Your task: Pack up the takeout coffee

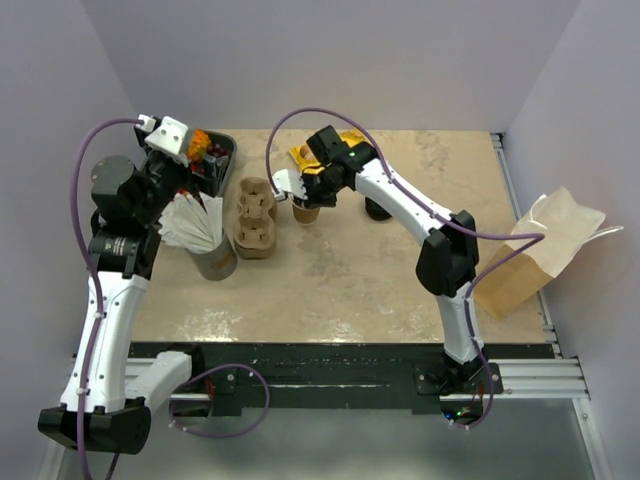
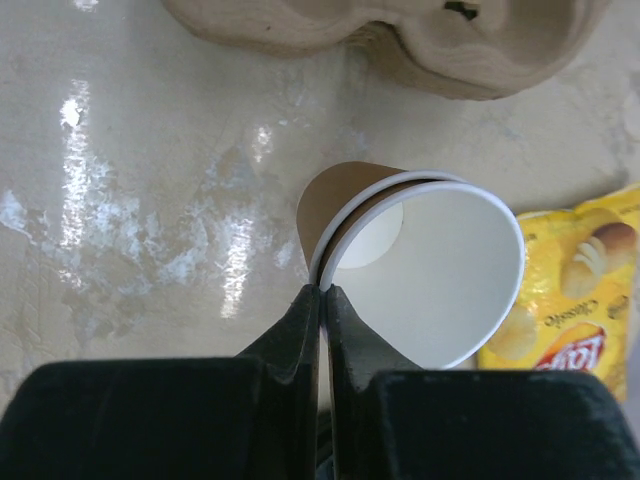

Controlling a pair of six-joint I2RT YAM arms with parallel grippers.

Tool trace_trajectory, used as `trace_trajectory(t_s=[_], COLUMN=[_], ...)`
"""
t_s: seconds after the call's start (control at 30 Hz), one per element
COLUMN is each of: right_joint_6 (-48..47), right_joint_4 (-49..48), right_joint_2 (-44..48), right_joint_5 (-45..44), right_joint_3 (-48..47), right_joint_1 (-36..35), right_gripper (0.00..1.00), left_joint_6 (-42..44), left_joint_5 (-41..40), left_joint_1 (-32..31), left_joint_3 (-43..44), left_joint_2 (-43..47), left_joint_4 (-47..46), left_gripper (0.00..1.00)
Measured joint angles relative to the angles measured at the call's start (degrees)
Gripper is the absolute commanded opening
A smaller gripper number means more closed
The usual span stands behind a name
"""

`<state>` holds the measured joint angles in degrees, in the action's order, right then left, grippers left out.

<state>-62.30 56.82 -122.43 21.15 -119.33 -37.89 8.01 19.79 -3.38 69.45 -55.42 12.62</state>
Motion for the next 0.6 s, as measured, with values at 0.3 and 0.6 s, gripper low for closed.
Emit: trace_trajectory(t_s=[0.3,0.6], right_joint_6=[0.8,4.5], right_joint_4=[-11.6,-11.0], right_joint_2=[10.2,3.5], right_joint_5=[-5.6,-7.0], right_joint_3=[13.1,6.4], right_joint_1=[-2.6,-3.2], right_gripper=[0.0,0.0], left_joint_6=[-1.4,-1.6], left_joint_5=[1.1,1.7], left_joint_1=[0.0,0.0], left_joint_3=[-0.5,-0.9], left_joint_2=[-1.2,-1.8], left_joint_4=[-2.0,-2.4], left_gripper=[0.98,0.98])
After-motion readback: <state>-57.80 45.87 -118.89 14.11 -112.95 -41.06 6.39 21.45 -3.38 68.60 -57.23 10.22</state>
